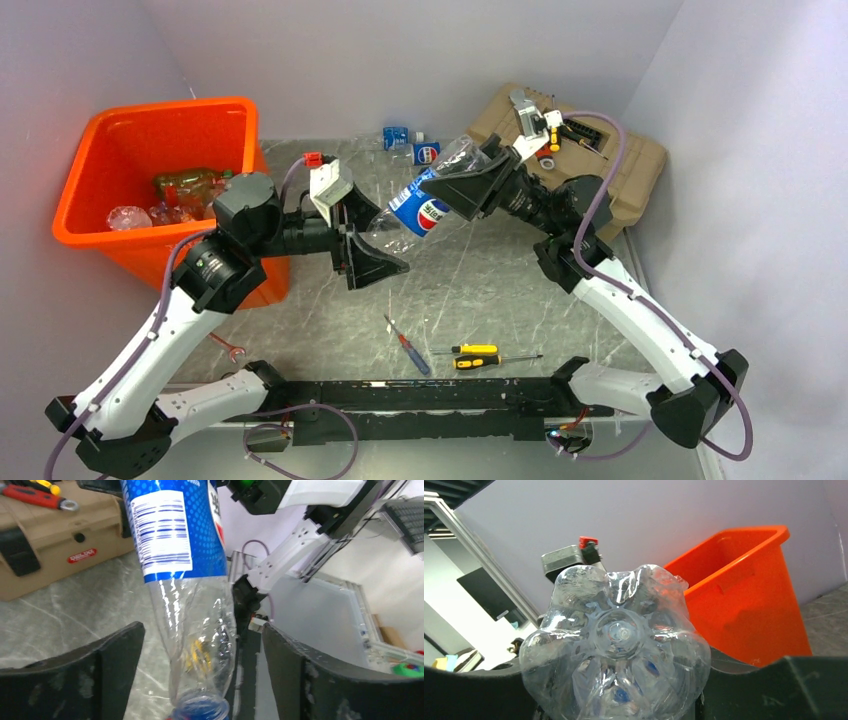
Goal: Put the plastic bottles in the bin
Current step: Place the plastic bottle in the trash bin.
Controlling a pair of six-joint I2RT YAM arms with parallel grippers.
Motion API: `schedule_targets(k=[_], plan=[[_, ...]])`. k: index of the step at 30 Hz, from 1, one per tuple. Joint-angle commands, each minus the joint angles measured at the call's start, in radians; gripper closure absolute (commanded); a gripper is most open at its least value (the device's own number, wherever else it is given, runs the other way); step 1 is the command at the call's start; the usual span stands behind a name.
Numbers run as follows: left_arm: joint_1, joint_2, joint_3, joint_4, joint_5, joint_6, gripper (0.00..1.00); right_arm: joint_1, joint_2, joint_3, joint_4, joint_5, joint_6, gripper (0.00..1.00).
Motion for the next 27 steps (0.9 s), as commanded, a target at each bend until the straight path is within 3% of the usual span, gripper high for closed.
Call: schedule_targets(k=[1,5,9,12,15,17,27], plan=[[-0.001,-0.067,0.013,0.021,-0.107,0.008,0.01,0.005,-0.06,-0.004,0.06,0.069,-0.063,0.59],[-0.001,-0.134,0.078,0.002,-0.343,0.069,0.01,0.005,-0.111,-0.043,0.03,0.178,-0.144,0.59],[-0.001,-0.116,0.227,-0.163,-0.578,0.109,0.0,0.005,-0.117,-0.077,0.065,0.212,-0.147,0.6],[-0.001,-0.079,0.268,-0.225,-0.415,0.149,0.01,0.005,-0.077,-0.053,0.077,0.146,-0.117,0.6],[-0.001,-0.022,0.251,-0.214,-0.165,0.127,0.0,0.005,-0.033,-0.043,0.164,0.071,-0.04,0.6],[-0.001,0.019,0.239,-0.186,-0.075,0.093,0.0,0.006,-0.002,-0.025,0.199,0.025,0.001,0.6],[-0.001,0.103,0.189,-0.121,-0.069,0.062,0.0,0.012,0.054,-0.013,0.311,-0.068,0.119,0.61]])
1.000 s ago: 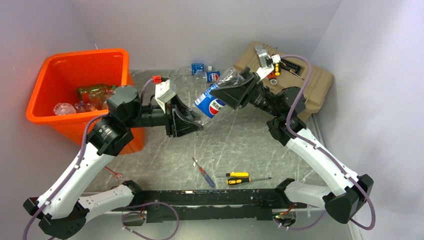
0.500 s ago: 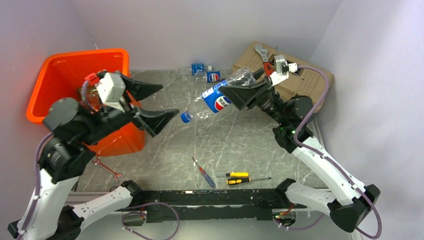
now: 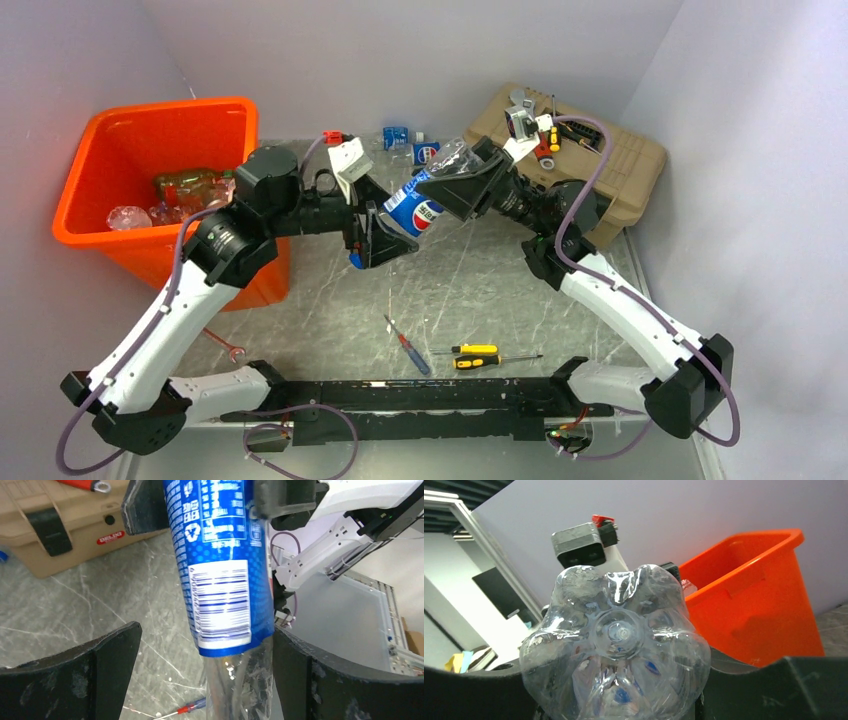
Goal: Put the plastic bottles in the bin
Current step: Place the plastic bottle in the trash bin.
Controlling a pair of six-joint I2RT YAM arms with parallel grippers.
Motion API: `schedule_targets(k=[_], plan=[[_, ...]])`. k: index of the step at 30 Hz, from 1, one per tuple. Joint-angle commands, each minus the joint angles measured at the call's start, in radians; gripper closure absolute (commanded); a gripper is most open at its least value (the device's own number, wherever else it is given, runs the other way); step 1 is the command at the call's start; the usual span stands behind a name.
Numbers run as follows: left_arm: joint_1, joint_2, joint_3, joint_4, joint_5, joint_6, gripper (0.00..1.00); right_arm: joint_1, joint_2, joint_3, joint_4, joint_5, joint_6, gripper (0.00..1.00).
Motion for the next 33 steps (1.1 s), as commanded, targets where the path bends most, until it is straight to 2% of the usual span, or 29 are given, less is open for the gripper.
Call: schedule_targets(k=[1,4,6,7,8,10,11,12,13,15,17,20,22,24,26,27,29,31,33], plan=[[0.0,-0.013,0.012,0.04,0.039,-0.02,0.01,0.007,0.008,0.051,0.141,-0.069,0.073,0.61],[-0.001,-0.002,0.005,0.052,0.053,-0.034,0.17,0.007,0.011,0.059,0.132,-0.072,0.063,0.61],[0.0,-0.006,-0.01,0.074,0.079,-0.045,0.35,0.007,0.007,0.065,0.107,-0.063,0.038,0.6],[-0.001,-0.011,-0.02,0.085,0.086,-0.053,0.45,0.007,0.005,0.069,0.084,-0.057,0.022,0.55],[-0.001,-0.018,-0.027,0.095,0.088,-0.057,0.55,0.007,-0.001,0.074,0.052,-0.047,0.002,0.44],[-0.001,-0.035,-0.035,0.101,0.069,-0.056,0.75,0.007,-0.016,0.083,-0.021,-0.028,-0.04,0.12],[0.0,-0.042,-0.032,0.097,0.045,-0.048,0.86,0.007,-0.027,0.085,-0.057,-0.012,-0.061,0.02],[-0.001,-0.052,-0.023,0.088,0.01,-0.038,0.97,0.006,-0.042,0.088,-0.101,0.003,-0.088,0.0],[0.0,-0.061,-0.007,0.073,-0.043,-0.027,1.0,0.006,-0.058,0.093,-0.15,0.017,-0.119,0.0],[-0.001,-0.078,0.051,0.024,-0.237,-0.001,1.0,0.006,-0.103,0.112,-0.291,0.07,-0.215,0.0],[-0.001,-0.087,0.127,-0.024,-0.533,0.021,1.0,0.006,-0.152,0.116,-0.432,0.147,-0.32,0.0],[-0.001,-0.011,0.301,-0.16,-1.071,0.088,1.0,0.006,-0.236,0.029,-0.511,0.268,-0.384,0.0],[-0.001,0.068,0.417,-0.219,-1.354,0.175,1.0,0.006,-0.282,-0.033,-0.52,0.338,-0.396,0.0],[0.006,0.102,0.411,-0.147,-1.554,0.302,1.0,0.006,-0.318,-0.076,-0.529,0.382,-0.404,0.0],[0.063,0.113,0.376,-0.005,-1.655,0.435,1.0,0.006,-0.34,-0.108,-0.532,0.405,-0.408,0.0],[0.116,0.12,0.374,0.009,-1.647,0.443,1.0,0.006,-0.345,-0.117,-0.538,0.411,-0.409,0.0],[0.252,0.143,0.38,0.001,-1.609,0.413,1.0,0.005,-0.35,-0.132,-0.55,0.415,-0.408,0.0],[0.336,0.17,0.351,0.034,-1.607,0.425,1.0,0.006,-0.356,-0.151,-0.555,0.414,-0.405,0.0],[0.421,0.206,0.34,0.009,-1.57,0.365,1.0,0.006,-0.365,-0.169,-0.565,0.417,-0.406,0.0]])
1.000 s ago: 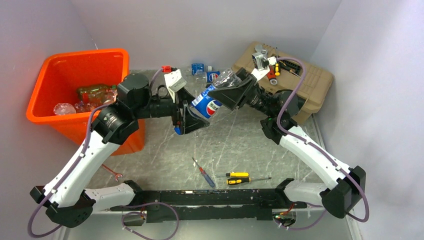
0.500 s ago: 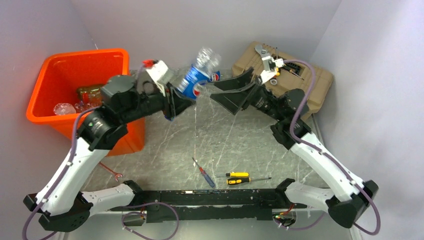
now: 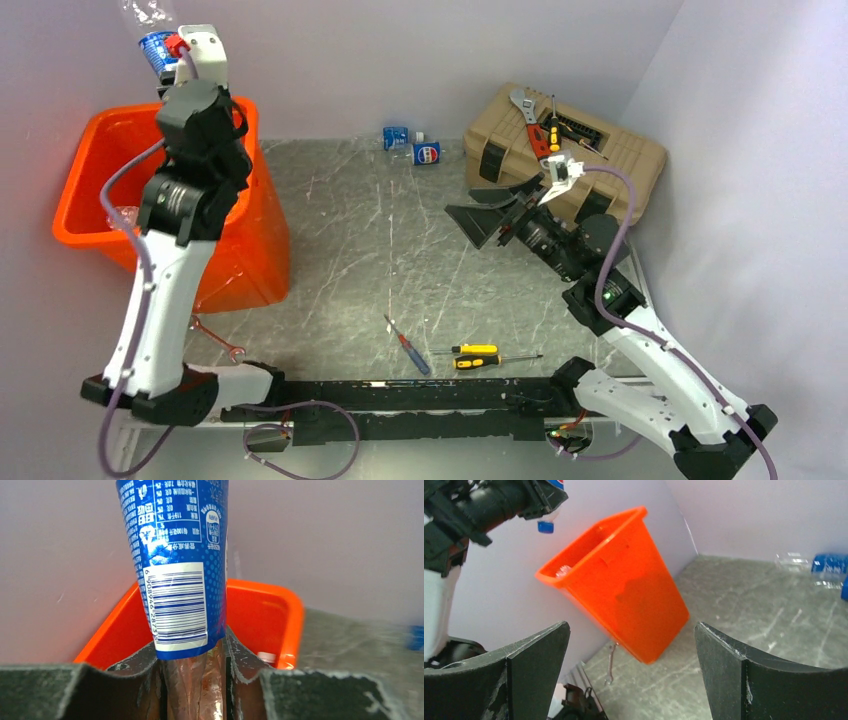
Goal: Put the plastic bottles in the bin
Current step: Place the plastic bottle in the trash bin.
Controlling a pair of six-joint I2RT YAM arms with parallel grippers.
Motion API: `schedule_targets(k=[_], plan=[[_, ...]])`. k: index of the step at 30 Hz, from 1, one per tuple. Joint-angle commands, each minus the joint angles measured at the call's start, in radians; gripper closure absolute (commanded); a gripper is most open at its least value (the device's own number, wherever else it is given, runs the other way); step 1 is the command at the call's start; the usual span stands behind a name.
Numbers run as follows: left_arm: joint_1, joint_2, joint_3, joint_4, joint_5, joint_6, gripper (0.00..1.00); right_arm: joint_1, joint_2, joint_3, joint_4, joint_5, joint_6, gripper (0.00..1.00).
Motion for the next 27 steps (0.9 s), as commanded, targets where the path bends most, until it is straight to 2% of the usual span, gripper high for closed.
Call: schedule_targets(k=[1,4,6,7,9,12,13,18,23,27], plan=[[0.155,0.078,-0.044,0.039,-0.067,0.005,1.0,0.0,-0.02,-0.032,-0.036,0.045,-0.026,0.0],[0.228,0.175,-0.007,0.026,-0.064,-0.028,1.0,0.001,-0.04,-0.05,-0.046,0.057,-0.028,0.0],[0.234,0.247,0.057,0.032,-0.093,-0.018,0.89,0.001,-0.051,-0.06,-0.049,0.059,-0.026,0.0],[0.234,0.272,0.087,0.039,-0.1,-0.014,0.76,0.001,-0.055,-0.063,-0.055,0.059,-0.029,0.0],[0.234,0.299,0.116,0.05,-0.108,-0.015,0.43,0.001,-0.065,-0.064,-0.071,0.065,-0.037,0.0],[0.228,0.308,0.123,-0.007,-0.089,-0.064,0.04,0.001,-0.087,-0.069,-0.087,0.09,-0.059,0.0],[0.222,0.298,0.109,-0.012,-0.087,-0.073,0.01,0.001,-0.091,-0.069,-0.09,0.098,-0.065,0.0],[0.178,0.212,0.055,0.015,-0.062,-0.071,0.0,0.001,-0.078,-0.068,-0.081,0.093,-0.068,0.0],[0.151,0.156,0.059,-0.05,-0.026,-0.098,0.04,0.001,-0.058,-0.085,-0.048,0.078,-0.051,0.0],[0.14,0.082,0.0,-0.075,-0.022,-0.145,0.04,0.001,-0.046,-0.086,-0.036,0.068,-0.042,0.0]])
